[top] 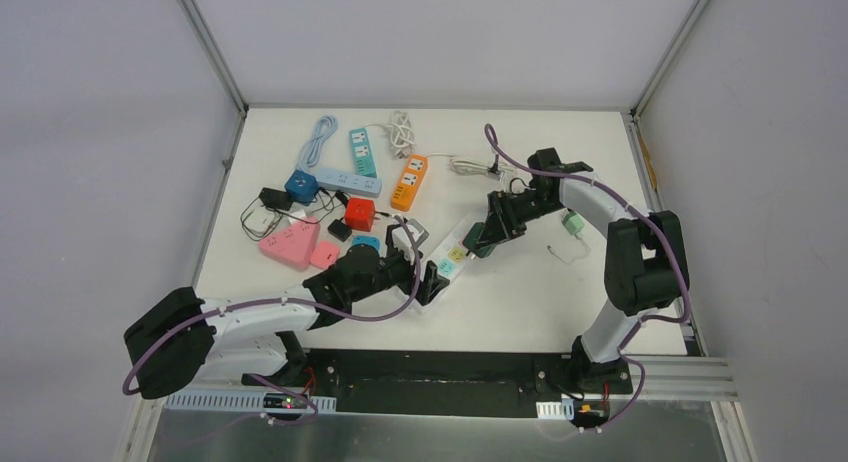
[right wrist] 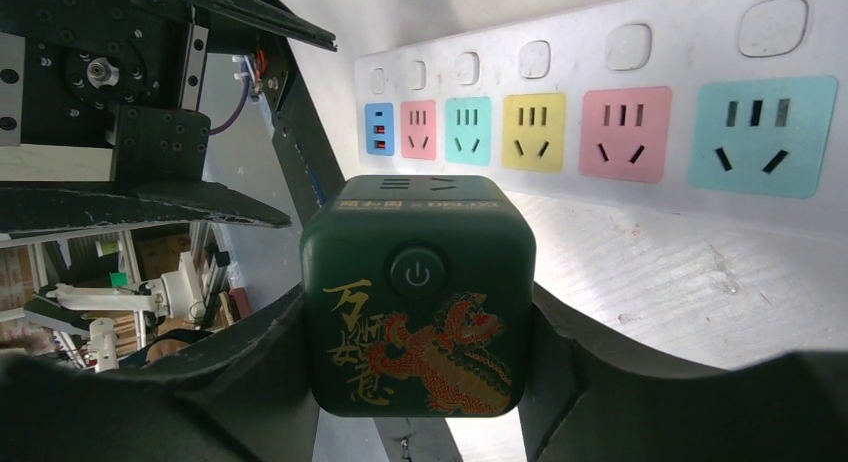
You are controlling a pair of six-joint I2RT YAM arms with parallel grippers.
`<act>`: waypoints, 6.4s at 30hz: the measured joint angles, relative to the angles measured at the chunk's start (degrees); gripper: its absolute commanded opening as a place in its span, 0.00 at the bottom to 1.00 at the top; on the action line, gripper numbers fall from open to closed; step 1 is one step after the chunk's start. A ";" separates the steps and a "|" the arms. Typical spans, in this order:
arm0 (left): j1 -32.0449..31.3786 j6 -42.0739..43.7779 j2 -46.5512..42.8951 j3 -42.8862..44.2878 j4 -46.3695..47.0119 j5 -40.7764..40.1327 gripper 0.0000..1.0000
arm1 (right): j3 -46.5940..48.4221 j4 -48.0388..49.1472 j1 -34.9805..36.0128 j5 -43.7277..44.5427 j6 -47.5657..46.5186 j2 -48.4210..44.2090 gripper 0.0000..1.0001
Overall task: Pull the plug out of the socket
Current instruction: Place the plug at the center of the board, then reset both arms
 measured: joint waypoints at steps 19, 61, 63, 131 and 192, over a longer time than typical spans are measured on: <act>4.52 2.69 14.75 7.89 8.81 8.07 0.99 | 0.68 2.25 0.26 -4.83 10.03 4.90 0.00; 2.47 -3.48 18.95 10.75 4.87 5.53 0.00 | 3.80 -3.04 0.50 -5.05 6.21 6.01 1.00; 2.49 -3.08 15.12 9.33 1.97 5.33 0.00 | 4.35 -4.26 0.33 -5.42 4.96 6.01 1.00; 13.42 -8.00 -6.97 13.90 -36.54 -3.13 0.97 | 4.85 -6.93 -0.33 -2.56 0.26 3.19 1.00; 60.04 -7.04 -9.92 33.59 -62.75 26.86 0.99 | 3.54 8.52 -21.97 20.85 10.60 -38.27 1.00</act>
